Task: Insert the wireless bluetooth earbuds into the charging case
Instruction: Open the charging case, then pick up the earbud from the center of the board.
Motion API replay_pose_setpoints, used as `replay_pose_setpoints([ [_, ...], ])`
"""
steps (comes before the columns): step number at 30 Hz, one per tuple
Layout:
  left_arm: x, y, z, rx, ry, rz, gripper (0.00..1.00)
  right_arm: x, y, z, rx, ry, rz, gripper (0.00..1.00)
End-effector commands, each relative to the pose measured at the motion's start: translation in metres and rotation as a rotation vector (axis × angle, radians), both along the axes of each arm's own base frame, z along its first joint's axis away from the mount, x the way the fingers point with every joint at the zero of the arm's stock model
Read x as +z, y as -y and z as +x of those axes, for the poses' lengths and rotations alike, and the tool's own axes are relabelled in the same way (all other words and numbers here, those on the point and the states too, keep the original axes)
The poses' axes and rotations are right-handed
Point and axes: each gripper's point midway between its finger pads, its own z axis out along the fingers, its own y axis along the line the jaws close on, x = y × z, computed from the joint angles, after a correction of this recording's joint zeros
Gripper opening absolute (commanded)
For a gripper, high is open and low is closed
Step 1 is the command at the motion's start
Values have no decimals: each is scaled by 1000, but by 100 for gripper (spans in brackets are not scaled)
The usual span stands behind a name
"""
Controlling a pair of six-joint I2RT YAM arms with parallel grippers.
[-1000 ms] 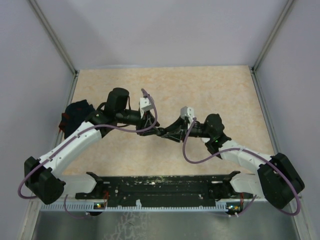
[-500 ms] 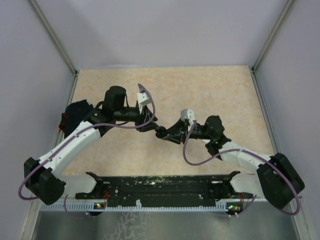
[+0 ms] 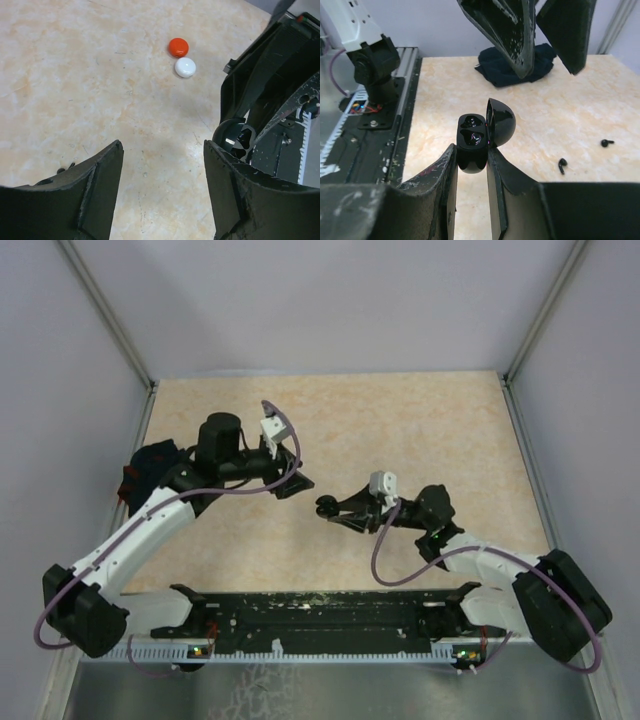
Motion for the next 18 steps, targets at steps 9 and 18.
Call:
replay_pose_setpoints([
  [9, -28, -38, 34, 456, -159, 4, 75, 36, 36, -7, -197, 334, 273, 0],
  [18, -100, -53, 52, 676, -347, 116, 72, 31, 44, 0, -266, 329, 286, 0],
])
